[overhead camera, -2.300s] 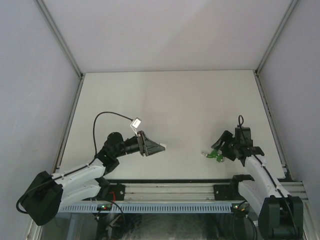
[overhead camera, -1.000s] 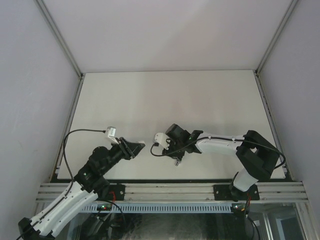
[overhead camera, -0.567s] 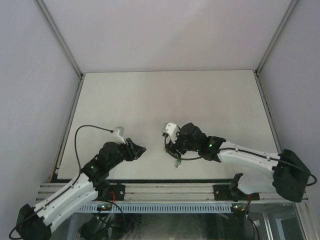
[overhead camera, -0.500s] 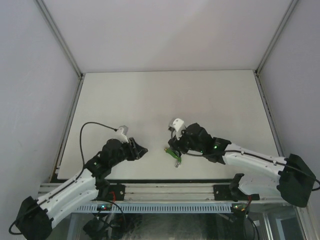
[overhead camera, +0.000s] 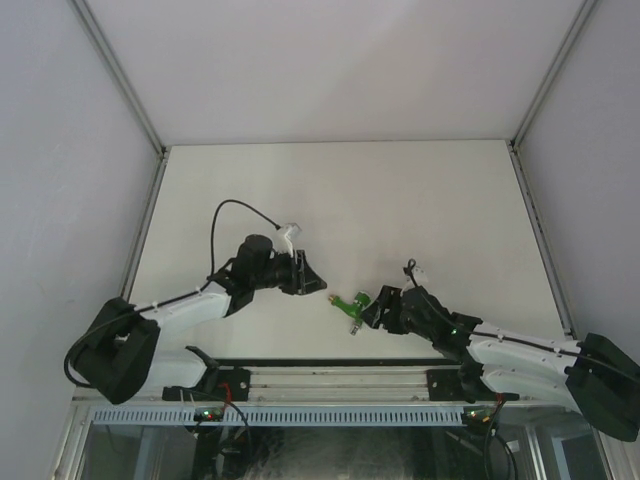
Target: Install the water faucets
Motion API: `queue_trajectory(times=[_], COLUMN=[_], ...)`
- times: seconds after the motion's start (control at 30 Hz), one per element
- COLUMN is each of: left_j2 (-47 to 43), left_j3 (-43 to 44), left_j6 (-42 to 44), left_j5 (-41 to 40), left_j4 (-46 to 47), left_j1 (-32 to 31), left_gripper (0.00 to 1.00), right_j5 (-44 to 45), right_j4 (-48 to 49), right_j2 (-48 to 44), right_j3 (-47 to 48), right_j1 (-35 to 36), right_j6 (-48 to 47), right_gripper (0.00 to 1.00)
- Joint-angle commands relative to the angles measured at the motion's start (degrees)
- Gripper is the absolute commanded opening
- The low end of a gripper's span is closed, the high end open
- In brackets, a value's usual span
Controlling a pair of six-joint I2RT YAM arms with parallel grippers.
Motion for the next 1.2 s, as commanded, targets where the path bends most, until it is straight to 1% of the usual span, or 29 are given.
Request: queue_trajectory(times=[0.0,0.13,0.3,0.67,0.8,1.03,1.17], left_j2=[6.0,10.8,14.1,20.9,22.4,22.8,23.3], left_j3=[5.8,7.4,7.3,7.9,7.8,8.0,8.0], left_j6=[3.6,4.2,4.9,6.2,4.5,4.9,4.9], left_j5=[7.0,8.3,9.5,11.4,13.9,14.2,14.7], left_j4=[4.6,5.0,4.8,5.5,8.8,9.0,8.9], left_j1=[0.8,1.1,1.6,2.0,2.0,2.3,2.3], left_gripper=[0.0,0.0,0.0,0.0,0.0,0.0,0.0], right_j5=[0.5,-1.0,-1.2,-1.4,-2.5,-2.6,-2.1], right_j4=[10.7,16.2,20.9,27.3,30.1,35.5,40.6], right_j2=[1.5,6.1,12.4,21.2,23.7,28.3,31.6], right_j3=[-1.2,-1.8,-1.6,-0.9,-0.9,-1.3,-1.4], right_j1=[-0.5,-0.3,0.2,0.3,0.1,-1.1,-2.2], right_j6=[9.3,11.0,13.4,14.8,15.3,17.3,20.1], right_gripper=[0.63,0.61,0.59,0.57,0.56,0.55,0.51])
